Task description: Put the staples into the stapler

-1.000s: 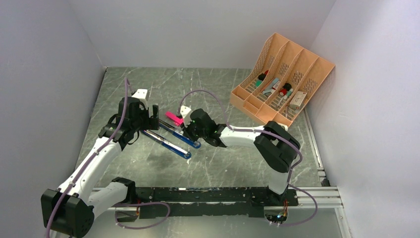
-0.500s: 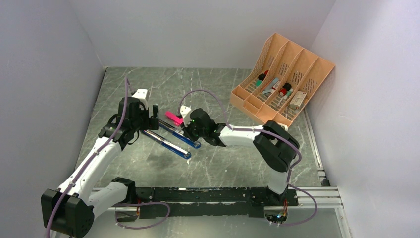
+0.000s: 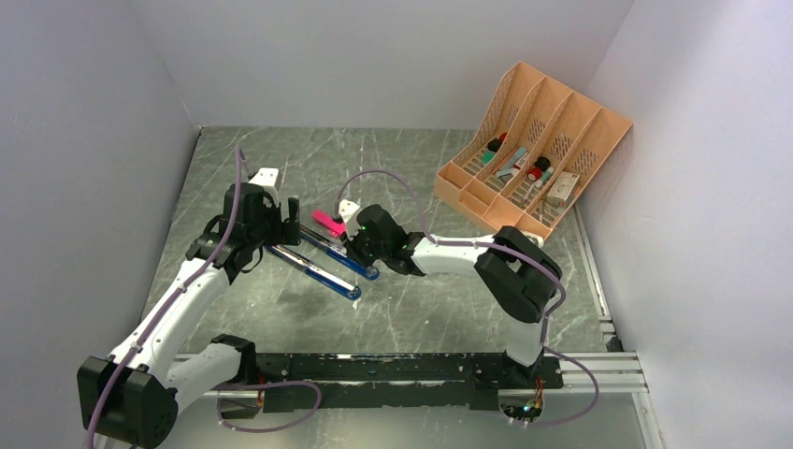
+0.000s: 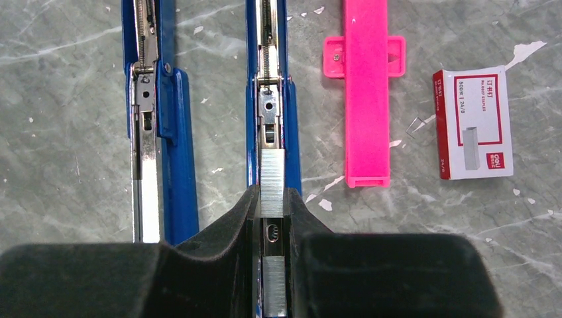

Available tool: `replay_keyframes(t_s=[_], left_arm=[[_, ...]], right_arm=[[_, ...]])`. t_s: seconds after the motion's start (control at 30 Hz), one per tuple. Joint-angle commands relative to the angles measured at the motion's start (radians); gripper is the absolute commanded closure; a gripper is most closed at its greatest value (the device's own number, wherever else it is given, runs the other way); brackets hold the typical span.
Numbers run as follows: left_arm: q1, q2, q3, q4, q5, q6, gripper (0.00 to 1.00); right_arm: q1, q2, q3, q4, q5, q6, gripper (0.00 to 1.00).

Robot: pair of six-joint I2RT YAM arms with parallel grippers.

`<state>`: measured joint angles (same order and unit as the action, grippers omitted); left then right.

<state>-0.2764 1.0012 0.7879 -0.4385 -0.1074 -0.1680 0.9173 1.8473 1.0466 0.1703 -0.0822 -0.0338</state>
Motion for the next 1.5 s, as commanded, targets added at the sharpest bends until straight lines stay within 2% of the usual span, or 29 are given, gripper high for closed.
replay_keyframes(t_s=[0.0, 1.1, 1.33, 1.47], left_arm=[[-0.001, -0.007, 0.004, 0.025, 0.014, 0.012, 0.04], [-0.001, -0.005, 0.005, 0.024, 0.015, 0.013, 0.04], [-0.001, -0.004, 0.006, 0.026, 0.017, 0.013, 0.04], [-0.001, -0.005, 0.006, 0.026, 0.017, 0.012, 0.04]], right_arm=[[-0.005, 0.020, 0.028, -0.017, -0.014, 0.000, 1.00], [-0.005, 0.080, 0.108, -0.172, -0.037, -0.030, 1.00], [-0.006, 0.072, 0.114, -0.220, -0.042, -0.038, 0.95], [-0.005, 0.063, 0.111, -0.236, -0.041, -0.041, 0.88]])
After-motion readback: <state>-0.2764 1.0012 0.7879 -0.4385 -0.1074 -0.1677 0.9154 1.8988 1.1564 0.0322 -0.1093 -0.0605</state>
